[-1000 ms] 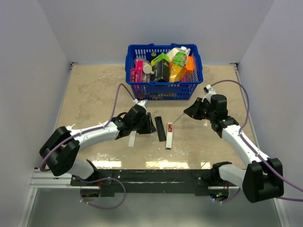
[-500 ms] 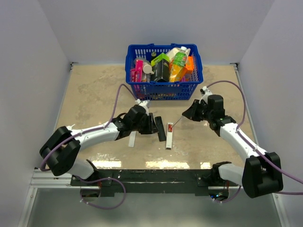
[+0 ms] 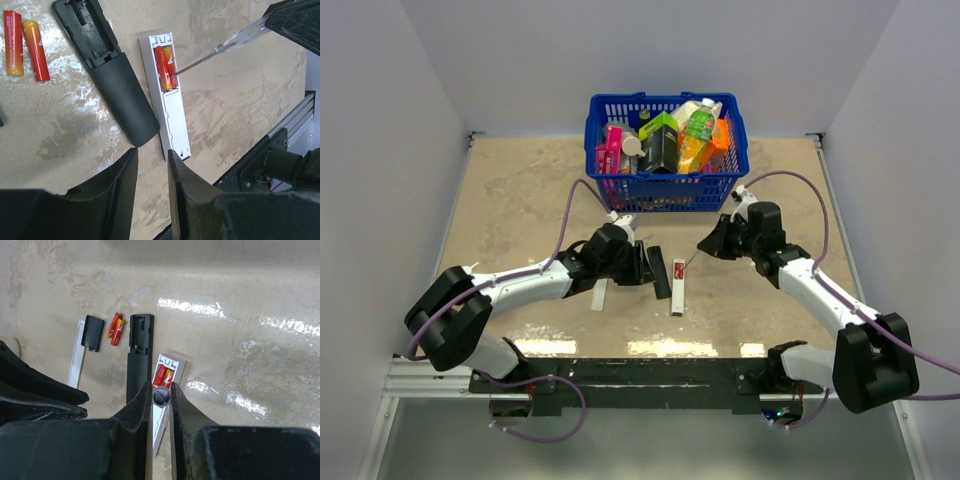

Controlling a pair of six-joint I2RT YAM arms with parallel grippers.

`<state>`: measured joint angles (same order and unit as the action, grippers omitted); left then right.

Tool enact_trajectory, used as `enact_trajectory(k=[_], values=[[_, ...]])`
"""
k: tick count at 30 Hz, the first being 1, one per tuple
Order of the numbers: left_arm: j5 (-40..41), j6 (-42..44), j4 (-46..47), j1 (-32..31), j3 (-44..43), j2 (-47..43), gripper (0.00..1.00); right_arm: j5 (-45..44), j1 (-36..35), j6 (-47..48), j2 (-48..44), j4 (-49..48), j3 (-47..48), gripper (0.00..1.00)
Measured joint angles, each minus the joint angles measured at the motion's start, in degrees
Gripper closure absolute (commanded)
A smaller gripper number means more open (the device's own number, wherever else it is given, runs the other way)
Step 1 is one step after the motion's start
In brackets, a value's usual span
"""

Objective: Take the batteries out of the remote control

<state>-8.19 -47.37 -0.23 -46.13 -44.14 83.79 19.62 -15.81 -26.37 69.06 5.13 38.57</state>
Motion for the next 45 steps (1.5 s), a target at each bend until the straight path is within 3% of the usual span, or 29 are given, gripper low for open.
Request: enact_trajectory(k=[27,36,45], values=[[0.04,0.61,-0.15,3.98,1.9,0.74,0.65,0.83,-2.58,-3.72,0.28,-4.68,0.74,1.0],[1.01,2.58,-3.06,5.16,1.38,0.76,0.65,-0.87,-2.62,2.54,0.26,1.22,6.43,1.0],[-2.51,3.08,-0.26,5.57,-1.11,5.46,0.64,-0.76,-2.62,8.52,0.44,1.57,7.06,1.0]])
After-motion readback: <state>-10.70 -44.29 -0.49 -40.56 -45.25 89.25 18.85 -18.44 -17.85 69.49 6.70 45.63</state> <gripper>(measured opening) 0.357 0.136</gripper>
